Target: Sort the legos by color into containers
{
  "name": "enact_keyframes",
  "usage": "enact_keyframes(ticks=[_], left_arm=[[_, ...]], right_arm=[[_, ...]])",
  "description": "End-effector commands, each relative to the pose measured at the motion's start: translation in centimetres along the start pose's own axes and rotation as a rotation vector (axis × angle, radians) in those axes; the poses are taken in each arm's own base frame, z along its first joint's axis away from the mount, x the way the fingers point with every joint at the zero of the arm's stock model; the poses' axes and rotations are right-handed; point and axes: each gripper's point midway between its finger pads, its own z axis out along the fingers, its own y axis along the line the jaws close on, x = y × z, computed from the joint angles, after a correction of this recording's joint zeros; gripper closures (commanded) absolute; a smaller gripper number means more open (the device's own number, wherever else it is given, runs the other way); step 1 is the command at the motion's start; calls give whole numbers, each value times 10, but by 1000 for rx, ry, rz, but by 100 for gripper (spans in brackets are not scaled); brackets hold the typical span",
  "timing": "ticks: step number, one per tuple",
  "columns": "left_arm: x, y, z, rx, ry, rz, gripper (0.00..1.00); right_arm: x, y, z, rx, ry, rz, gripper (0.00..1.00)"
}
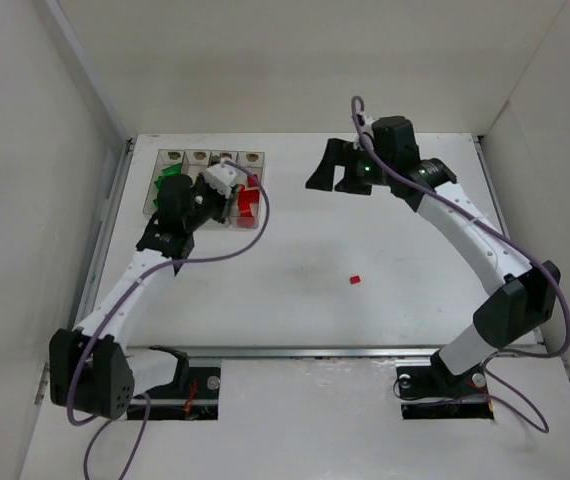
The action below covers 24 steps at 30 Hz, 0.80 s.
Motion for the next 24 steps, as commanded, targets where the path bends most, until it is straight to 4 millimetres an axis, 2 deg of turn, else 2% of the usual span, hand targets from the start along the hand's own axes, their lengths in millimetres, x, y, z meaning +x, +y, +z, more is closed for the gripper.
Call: enact_keyframes(ticks=[1, 2, 3, 4, 6, 7, 8, 9, 10, 11, 12, 14, 15, 16, 17, 18, 19, 20, 21, 22, 24], left_arm=[[20, 88, -9, -329, 46, -170, 100], [26, 105, -10, -367, 56, -180, 100], [43, 117, -6, -370, 96, -183, 100], [54, 138, -13, -399, 117, -175, 100], [59, 159, -12, -412, 132, -153, 100], [77, 173, -10, -418, 176, -134, 100], [72, 184, -7, -420, 174, -122, 100], [80, 184, -3, -405, 211, -141, 100], [99, 190, 4, -397, 261, -171, 100], [101, 193, 9, -391, 276, -179, 100], [93, 206, 11, -405, 264, -175, 100], [103, 213, 23, -401, 273, -179, 100], [101, 223, 25, -430, 274, -156, 100], [103, 229, 28, -441, 277, -141, 100], [118, 232, 35, -446, 309, -152, 100], [124, 241, 36, -463, 322, -148, 100], [118, 258, 37, -493, 308, -140, 100], [125, 265, 38, -507, 324, -158, 100], [145, 270, 41, -505, 359, -180, 100], [140, 277, 46, -514, 342, -181, 100], [149, 277, 52, -497, 354, -180, 100]], right_arm=[[-19, -17, -10, 100, -101, -2, 0], [-20, -22, -9, 124, -99, -12, 0], [-22, -23, -7, 128, -93, -24, 0], [-20, -34, 2, 149, -70, -31, 0], [-20, -41, 11, 168, -52, -37, 0], [-26, -39, 14, 164, -61, -40, 0], [-25, -48, 25, 172, -39, -37, 0], [-25, -49, 31, 166, -29, -34, 0], [-36, -51, 33, 167, -48, -34, 0], [-32, -58, 47, 166, -18, -33, 0], [-35, -62, 51, 165, -16, -27, 0], [-43, -65, 57, 162, -18, -23, 0], [-40, -73, 69, 172, 1, -15, 0], [-41, -79, 71, 176, 9, -3, 0], [-50, -81, 72, 176, -9, -4, 0], [-45, -86, 81, 177, 17, 6, 0], [-44, -88, 83, 181, 26, 10, 0], [-48, -93, 85, 186, 20, 14, 0], [-50, -95, 89, 189, 25, 17, 0], [-49, -96, 91, 193, 34, 21, 0], [-56, -95, 93, 197, 20, 16, 0]])
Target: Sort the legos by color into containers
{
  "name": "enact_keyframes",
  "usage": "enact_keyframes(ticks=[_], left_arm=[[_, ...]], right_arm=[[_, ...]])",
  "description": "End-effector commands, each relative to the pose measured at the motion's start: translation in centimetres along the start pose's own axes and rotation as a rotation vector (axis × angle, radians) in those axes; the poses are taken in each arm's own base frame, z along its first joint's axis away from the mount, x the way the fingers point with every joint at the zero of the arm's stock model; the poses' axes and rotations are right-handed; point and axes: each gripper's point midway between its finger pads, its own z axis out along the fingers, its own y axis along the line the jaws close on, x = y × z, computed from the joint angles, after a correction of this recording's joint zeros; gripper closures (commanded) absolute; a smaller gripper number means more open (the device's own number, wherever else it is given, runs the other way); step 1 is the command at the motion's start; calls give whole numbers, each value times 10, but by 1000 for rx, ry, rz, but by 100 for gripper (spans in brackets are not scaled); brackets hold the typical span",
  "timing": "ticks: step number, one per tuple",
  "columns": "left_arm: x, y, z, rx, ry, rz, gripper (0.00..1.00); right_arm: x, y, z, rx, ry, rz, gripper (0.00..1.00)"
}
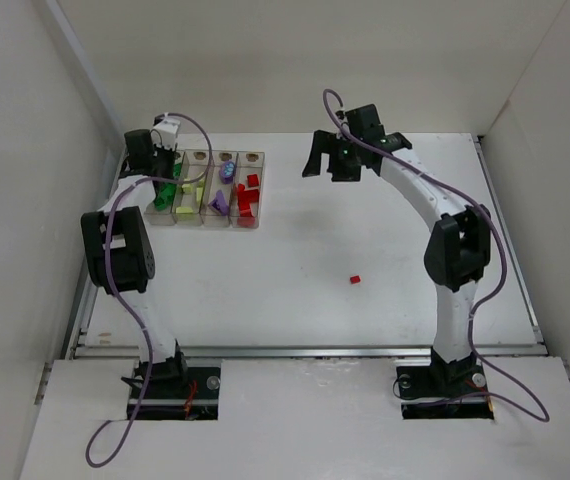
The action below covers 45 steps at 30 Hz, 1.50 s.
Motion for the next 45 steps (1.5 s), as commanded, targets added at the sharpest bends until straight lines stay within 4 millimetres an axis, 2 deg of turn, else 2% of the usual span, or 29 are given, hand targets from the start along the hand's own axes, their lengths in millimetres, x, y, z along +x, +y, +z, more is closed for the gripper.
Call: enact_keyframes(ticks=[1, 3, 4, 5, 7, 8, 10, 11, 13, 14, 15, 17, 18, 20, 21, 23, 24, 25, 27, 28, 30, 31, 32, 33, 35, 41, 42, 44, 45], left_arm=[[-12, 19, 4, -42, -30, 7, 100], [-18, 20, 5, -38, -54, 27, 100], [-15, 16, 8, -17, -52, 53, 91], [-16, 15, 8, -6, -56, 66, 58], [-9, 13, 8, 1, -40, 63, 17], [-9, 13, 8, 1, -40, 63, 17], [-13, 19, 4, -29, -41, 73, 2], [-23, 23, -3, -46, -58, 77, 0], [-27, 27, -10, -70, -62, 87, 0], [-33, 28, -18, -72, -68, 88, 0], [-35, 28, -22, -72, -66, 88, 0], [-45, 31, -32, -86, -67, 76, 0], [-54, 34, -42, -101, -80, 69, 0], [-58, 42, -54, -153, -72, 31, 0], [-69, 48, -66, -189, -94, 14, 0], [-58, 48, -76, -236, -54, -28, 0], [-52, 42, -80, -234, -30, -40, 0], [-54, 36, -89, -235, -29, -47, 0], [-25, 23, -97, -226, 51, -53, 0], [-26, 21, -109, -229, 43, -62, 0], [-8, 13, -125, -235, 66, -109, 0], [6, 11, -125, -242, 103, -109, 0], [2, 12, -136, -257, 83, -121, 0], [12, 11, -141, -278, 98, -142, 0], [7, 13, -156, -303, 72, -151, 0], [22, 11, -179, -336, 86, -151, 0], [19, 12, -182, -338, 76, -151, 0], [30, 10, -185, -351, 101, -159, 0], [27, 11, -188, -354, 90, -160, 0]], right_arm=[[-24, 15, -11, -27, -49, -27, 0], [-27, 16, -10, -28, -49, -18, 0], [-27, 16, -12, -26, -45, -16, 0], [-28, 15, -10, -16, -45, -15, 0], [-23, 8, -11, 20, -30, -6, 0], [-21, 5, -11, 34, -23, -3, 0], [-21, 0, -15, 68, -26, 0, 0], [-10, -7, -15, 93, 5, 10, 0], [-7, -10, -28, 120, -2, 10, 0], [6, -19, -27, 150, 21, 18, 0], [9, -21, -40, 172, 18, 18, 0], [22, -36, -50, 266, 26, 14, 0], [49, -48, -53, 336, 90, 24, 0], [66, -62, -69, 452, 90, 63, 0], [96, -74, -68, 491, 151, 71, 0], [113, -78, -79, 498, 147, 114, 0], [127, -72, -78, 464, 174, 121, 0], [150, -79, -73, 472, 200, 121, 0], [166, -75, -74, 442, 205, 93, 0], [188, -80, -71, 462, 248, 72, 0], [208, -88, -65, 473, 280, 34, 0], [210, -85, -65, 458, 290, 38, 0], [223, -93, -63, 454, 316, 54, 1], [226, -93, -51, 428, 314, 58, 3], [230, -101, -45, 431, 319, 60, 7], [231, -116, -28, 466, 300, 18, 11], [231, -117, -28, 464, 303, 4, 15], [233, -120, -20, 464, 308, -6, 22], [233, -120, -20, 464, 309, -6, 29]])
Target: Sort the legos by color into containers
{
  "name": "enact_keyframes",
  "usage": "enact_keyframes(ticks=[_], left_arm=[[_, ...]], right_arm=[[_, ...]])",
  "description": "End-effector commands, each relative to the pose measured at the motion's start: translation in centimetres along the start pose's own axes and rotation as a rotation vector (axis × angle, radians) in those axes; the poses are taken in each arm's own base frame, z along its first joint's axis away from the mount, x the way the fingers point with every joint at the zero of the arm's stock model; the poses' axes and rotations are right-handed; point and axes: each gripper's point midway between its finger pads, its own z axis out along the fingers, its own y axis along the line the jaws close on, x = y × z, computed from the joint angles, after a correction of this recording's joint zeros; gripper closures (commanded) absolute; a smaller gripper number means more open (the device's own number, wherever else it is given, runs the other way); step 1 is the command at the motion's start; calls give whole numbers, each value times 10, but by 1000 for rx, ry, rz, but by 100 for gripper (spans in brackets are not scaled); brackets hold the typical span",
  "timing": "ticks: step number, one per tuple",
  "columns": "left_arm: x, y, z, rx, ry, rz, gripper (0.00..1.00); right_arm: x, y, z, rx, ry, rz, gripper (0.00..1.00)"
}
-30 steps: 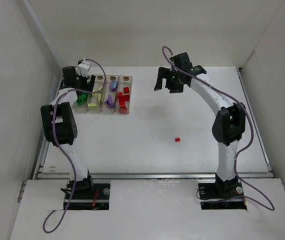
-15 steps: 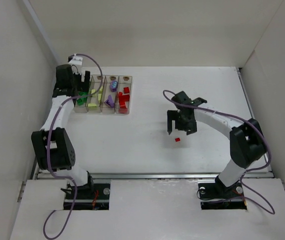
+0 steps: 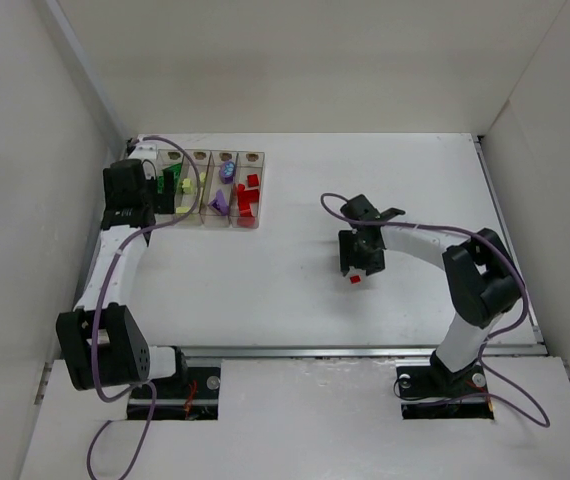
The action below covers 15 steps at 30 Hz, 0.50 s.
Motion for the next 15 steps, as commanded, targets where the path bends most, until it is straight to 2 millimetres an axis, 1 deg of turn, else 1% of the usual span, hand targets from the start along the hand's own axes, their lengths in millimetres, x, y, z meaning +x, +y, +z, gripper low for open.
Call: enact_keyframes(ticks=[1, 2, 3, 4, 5, 6, 7, 9, 10, 11, 13, 14, 15], left_arm=[[-7, 10, -14, -46, -40, -48, 0], [-1, 9, -13, -43, -23, -45, 0], [-1, 9, -13, -43, -23, -45, 0], [-4, 10, -16, -45, -33, -47, 0], [-3, 11, -16, -55, -31, -47, 0], [-3, 11, -16, -55, -31, -47, 0], [-3, 11, -16, -55, -31, -47, 0], [-3, 11, -16, -55, -31, -47, 0], [-3, 11, -16, -55, -31, -47, 0], [-3, 11, -16, -55, -31, -56, 0], [-3, 11, -16, -55, -31, -56, 0], [-7, 12, -17, -57, -40, -58, 0], [-7, 12, -17, -57, -40, -58, 0]], right_arm=[[-12, 3, 22, -7, -39, -22, 35], [-8, 1, 24, 3, -21, -23, 39], [-9, -1, 25, 13, -25, -23, 42], [-5, -2, 26, 17, -18, -24, 42], [-9, 1, 19, 10, -44, -31, 42], [-6, -1, 18, 12, -41, -31, 42], [-5, -1, 15, 12, -41, -31, 35], [1, -6, 12, 17, -32, -41, 32], [1, -2, 9, 9, -40, -51, 32], [5, -4, 11, 14, -31, -51, 34], [6, -1, 8, 7, -38, -72, 37], [8, 3, 8, 3, -37, -83, 39], [16, 2, 9, 11, -18, -95, 41]])
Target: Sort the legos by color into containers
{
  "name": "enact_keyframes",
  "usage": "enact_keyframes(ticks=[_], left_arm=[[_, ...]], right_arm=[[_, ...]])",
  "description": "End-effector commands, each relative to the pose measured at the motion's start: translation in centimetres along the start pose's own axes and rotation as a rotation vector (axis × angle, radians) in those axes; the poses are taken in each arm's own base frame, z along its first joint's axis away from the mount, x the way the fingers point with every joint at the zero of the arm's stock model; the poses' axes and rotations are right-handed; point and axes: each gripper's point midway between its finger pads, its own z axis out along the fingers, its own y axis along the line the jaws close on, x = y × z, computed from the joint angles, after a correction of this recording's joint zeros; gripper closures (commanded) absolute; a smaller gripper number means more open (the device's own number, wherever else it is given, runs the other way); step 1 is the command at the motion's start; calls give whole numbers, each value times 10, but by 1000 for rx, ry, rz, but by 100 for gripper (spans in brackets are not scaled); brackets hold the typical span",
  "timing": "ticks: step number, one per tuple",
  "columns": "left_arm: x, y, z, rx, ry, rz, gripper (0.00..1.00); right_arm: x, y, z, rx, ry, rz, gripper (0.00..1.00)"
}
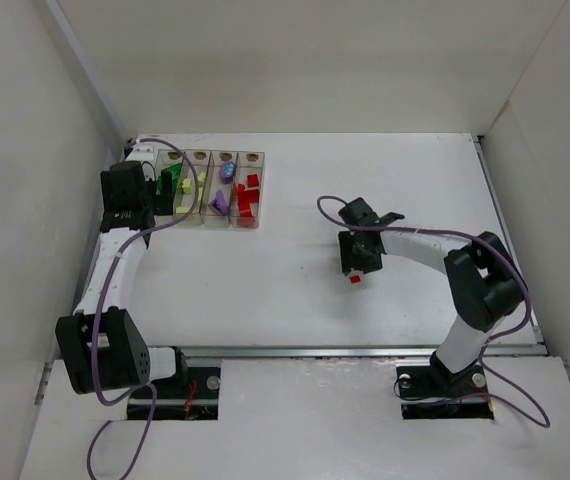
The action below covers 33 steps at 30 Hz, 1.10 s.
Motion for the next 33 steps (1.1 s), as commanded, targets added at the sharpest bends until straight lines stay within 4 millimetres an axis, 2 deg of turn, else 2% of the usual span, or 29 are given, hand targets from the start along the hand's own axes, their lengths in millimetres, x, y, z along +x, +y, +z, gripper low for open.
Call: enact_keyframes(ticks=[1, 3, 5, 9, 16, 19, 20, 22, 23, 24, 25, 27, 29, 30, 31, 33], left_arm=[[-10, 6, -9, -23, -40, -31, 0], [-10, 6, -7, -22, -31, -29, 0], [-10, 6, -7, -22, -31, -29, 0], [-10, 6, -7, -22, -31, -20, 0], [-8, 6, -5, -21, -22, -18, 0], [-8, 6, -5, -21, -22, -18, 0], [-8, 6, -5, -21, -22, -18, 0], [-8, 6, -5, -21, -22, -18, 0], [-8, 6, -5, -21, -22, -18, 0], [-8, 6, -5, -21, -22, -18, 0], [-8, 6, -5, -21, -22, -18, 0], [-8, 6, -5, -21, -22, -18, 0], [-8, 6, -5, -21, -22, -18, 0], [-3, 5, -4, -19, -13, -16, 0], [-3, 5, -4, -19, -13, -16, 0], [-6, 5, -4, -21, -22, -27, 0]], right_arm=[[22, 1, 5, 8, 44, -30, 43], [28, -1, 6, 18, 62, -22, 50], [33, -1, 7, 19, 70, -32, 51], [37, 0, 3, 23, 81, -32, 43], [45, 3, 0, 24, 93, -44, 42], [50, -1, 1, 50, 99, -48, 53], [49, -3, 1, 61, 93, -49, 61], [45, -1, 0, 57, 85, -47, 71], [45, -1, 0, 57, 85, -47, 79], [46, 0, 0, 49, 89, -47, 95], [46, 0, 0, 49, 89, -47, 100], [45, 7, -2, 13, 98, -61, 100], [25, 27, -12, -71, 52, -90, 100], [19, 44, -19, -142, 46, -113, 100], [-9, 69, -36, -217, -30, -138, 100], [-47, 105, -53, -310, -130, -201, 100]])
